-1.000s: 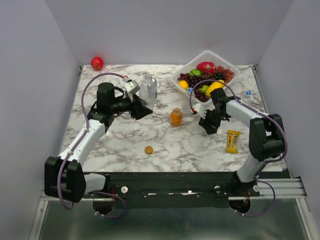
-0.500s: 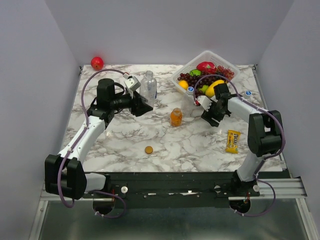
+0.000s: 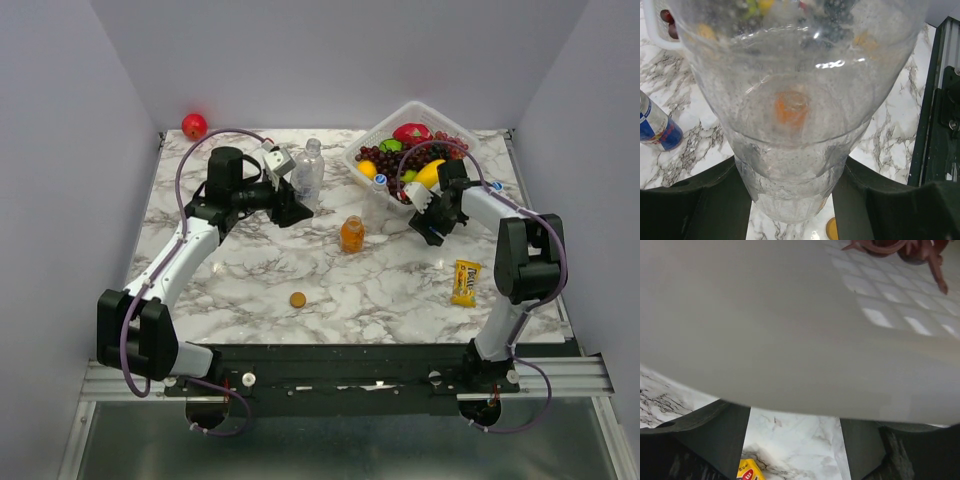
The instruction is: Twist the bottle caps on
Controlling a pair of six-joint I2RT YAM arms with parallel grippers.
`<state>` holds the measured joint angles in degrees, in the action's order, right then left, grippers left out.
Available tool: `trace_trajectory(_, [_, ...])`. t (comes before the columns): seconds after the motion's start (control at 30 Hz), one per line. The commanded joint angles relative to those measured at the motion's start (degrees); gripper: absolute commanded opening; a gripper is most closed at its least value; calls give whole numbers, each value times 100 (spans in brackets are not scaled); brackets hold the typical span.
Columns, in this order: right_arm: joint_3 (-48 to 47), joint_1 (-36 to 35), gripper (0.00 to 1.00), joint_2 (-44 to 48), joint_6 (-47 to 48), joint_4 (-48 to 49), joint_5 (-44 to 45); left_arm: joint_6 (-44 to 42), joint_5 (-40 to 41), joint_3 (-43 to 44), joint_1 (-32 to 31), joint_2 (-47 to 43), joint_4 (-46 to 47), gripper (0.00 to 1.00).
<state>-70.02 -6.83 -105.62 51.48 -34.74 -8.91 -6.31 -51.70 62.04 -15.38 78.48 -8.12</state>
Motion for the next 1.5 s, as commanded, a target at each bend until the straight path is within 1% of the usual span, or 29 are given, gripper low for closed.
trace_trajectory(0.0, [-162, -29, 75, -371, 125, -683, -541, -231, 143, 265, -123, 80, -155, 0])
trace_trajectory(0.1, [-3, -20, 74, -240, 300, -823, -909, -239, 160, 221, -150, 62, -146, 0])
trace_trajectory(0.27, [-90, -29, 77, -309, 310, -1060, -902, -222, 152, 98, -150, -51, -137, 0])
trace_trajectory(0.3, [-126, -20, 81, -327, 318, -1096, -911, -222, 152, 80, -150, -69, -137, 0])
trace_trajectory(0.47, [-179, -29, 79, -371, 380, -1351, -999, -231, 160, -60, -150, -262, -111, 0])
trace_trajectory(0.53, [-65, -38, 79, -310, 336, -1360, -1095, -222, 160, -165, -150, -333, -111, 0])
trace_trajectory(0.8, [647, -204, 79, 401, 354, -1386, -1482, -134, 152, -473, -141, -605, 38, 0])
trace_trajectory(0.87, [683, -231, 79, 507, 179, -1273, -1518, -99, 160, -500, -141, -606, 100, 0])
trace_trajectory(0.9, [656, -231, 78, 560, -75, -1237, -1500, -90, 160, -491, -141, -614, 109, 0])
trace_trajectory(1.0, [542, -82, 75, 806, -435, -1071, -1517, -90, 196, -491, -132, -632, 135, 0])
trace_trajectory(1.07, [629, 32, 73, 1121, -647, -606, -1457, -90, 196, -526, -132, -641, 144, 0])
trace_trajectory(1.1, [699, 67, 74, 1236, -1031, -343, -1352, -90, 204, -535, -132, -667, 144, 0])
trace_trajectory(1.17, [814, 94, 75, 1430, -1271, 245, -1158, -90, 213, -596, -124, -693, 144, 0])
trace_trajectory(1.27, [666, 94, 76, 1256, -1614, 416, -1034, -73, 213, -676, -80, -746, 135, 0])
trace_trajectory(1.3, [500, 94, 76, 1029, -1781, 416, -982, -64, 205, -693, -53, -772, 135, 0])
trace_trajectory(1.47, [331, 103, 75, 605, -1914, 450, -727, -20, 204, -772, 61, -825, 161, 0])
